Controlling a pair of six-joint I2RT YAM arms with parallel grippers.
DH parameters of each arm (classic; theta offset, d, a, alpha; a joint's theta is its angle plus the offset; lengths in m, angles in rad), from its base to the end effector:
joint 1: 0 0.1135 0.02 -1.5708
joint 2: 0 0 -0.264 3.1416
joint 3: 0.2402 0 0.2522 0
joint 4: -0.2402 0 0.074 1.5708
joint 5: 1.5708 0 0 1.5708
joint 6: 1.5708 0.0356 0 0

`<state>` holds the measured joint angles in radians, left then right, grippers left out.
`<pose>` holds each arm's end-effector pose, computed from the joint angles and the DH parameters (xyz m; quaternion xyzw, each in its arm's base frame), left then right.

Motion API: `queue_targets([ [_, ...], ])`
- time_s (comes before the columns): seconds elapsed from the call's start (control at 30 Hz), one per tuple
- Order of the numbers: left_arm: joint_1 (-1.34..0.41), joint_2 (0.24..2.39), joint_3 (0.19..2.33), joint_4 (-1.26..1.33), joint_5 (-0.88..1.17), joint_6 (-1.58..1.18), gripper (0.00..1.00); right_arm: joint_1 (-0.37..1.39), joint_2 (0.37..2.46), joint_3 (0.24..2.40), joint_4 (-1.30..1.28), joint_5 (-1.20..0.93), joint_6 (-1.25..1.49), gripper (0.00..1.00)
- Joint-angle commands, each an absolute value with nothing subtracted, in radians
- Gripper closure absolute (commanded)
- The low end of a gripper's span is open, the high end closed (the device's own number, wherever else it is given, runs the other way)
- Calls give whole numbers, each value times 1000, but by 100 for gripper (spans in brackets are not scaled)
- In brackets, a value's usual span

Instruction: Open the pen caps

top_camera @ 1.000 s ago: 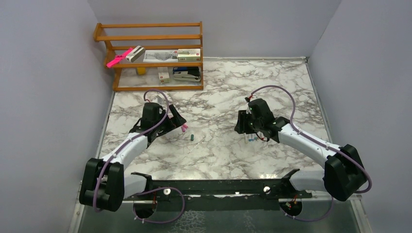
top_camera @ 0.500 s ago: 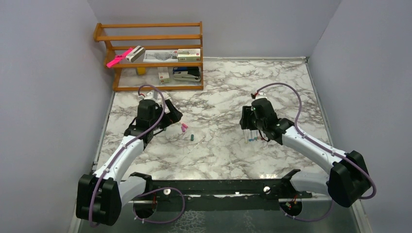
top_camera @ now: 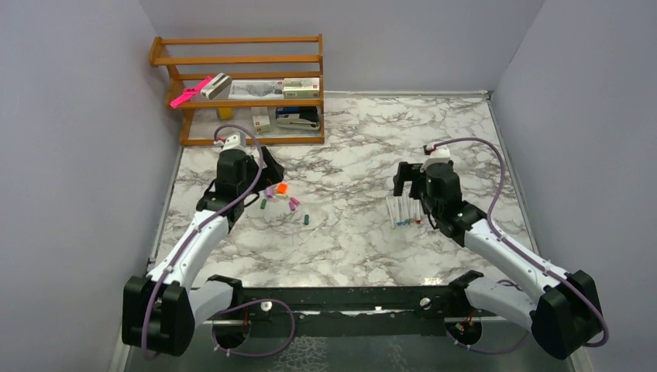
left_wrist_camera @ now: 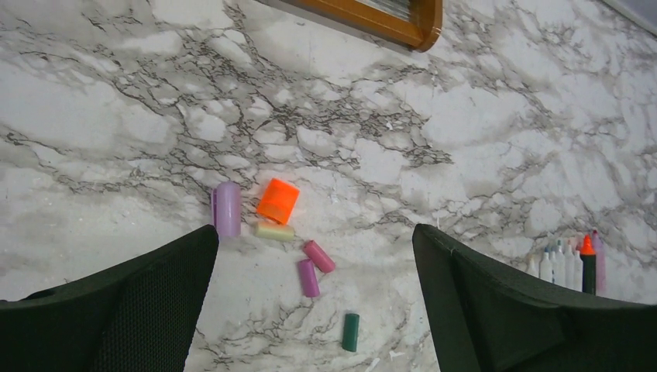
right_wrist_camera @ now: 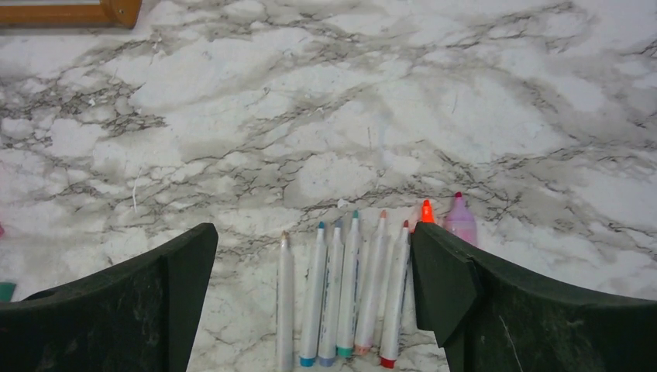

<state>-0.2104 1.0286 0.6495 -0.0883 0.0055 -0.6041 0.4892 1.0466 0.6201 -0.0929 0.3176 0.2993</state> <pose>0.2262 -0.0485 0.2553 -0.1651 0.8355 -0.2098 0.4803 0.2076 0.0979 0.2418 -0.0020 0.8578 0.0640 0.5100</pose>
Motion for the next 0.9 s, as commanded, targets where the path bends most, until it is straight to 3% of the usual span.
queue_targets([
  [0.0,-207,1129,734,-130,-66,-570,1,455,979,542,118,355,209,1],
  [0.17,-207,1101,654,81,-16,-527,1,431,916,449,254,328,205,0],
  [0.33,-206,1128,610,208,-148,-451,1,423,864,357,399,386,170,0],
  [0.67,-206,1191,561,359,-286,-326,1,402,963,342,502,410,154,0],
  [0.87,-206,1267,495,515,-368,-215,1,399,1022,254,719,488,75,0],
])
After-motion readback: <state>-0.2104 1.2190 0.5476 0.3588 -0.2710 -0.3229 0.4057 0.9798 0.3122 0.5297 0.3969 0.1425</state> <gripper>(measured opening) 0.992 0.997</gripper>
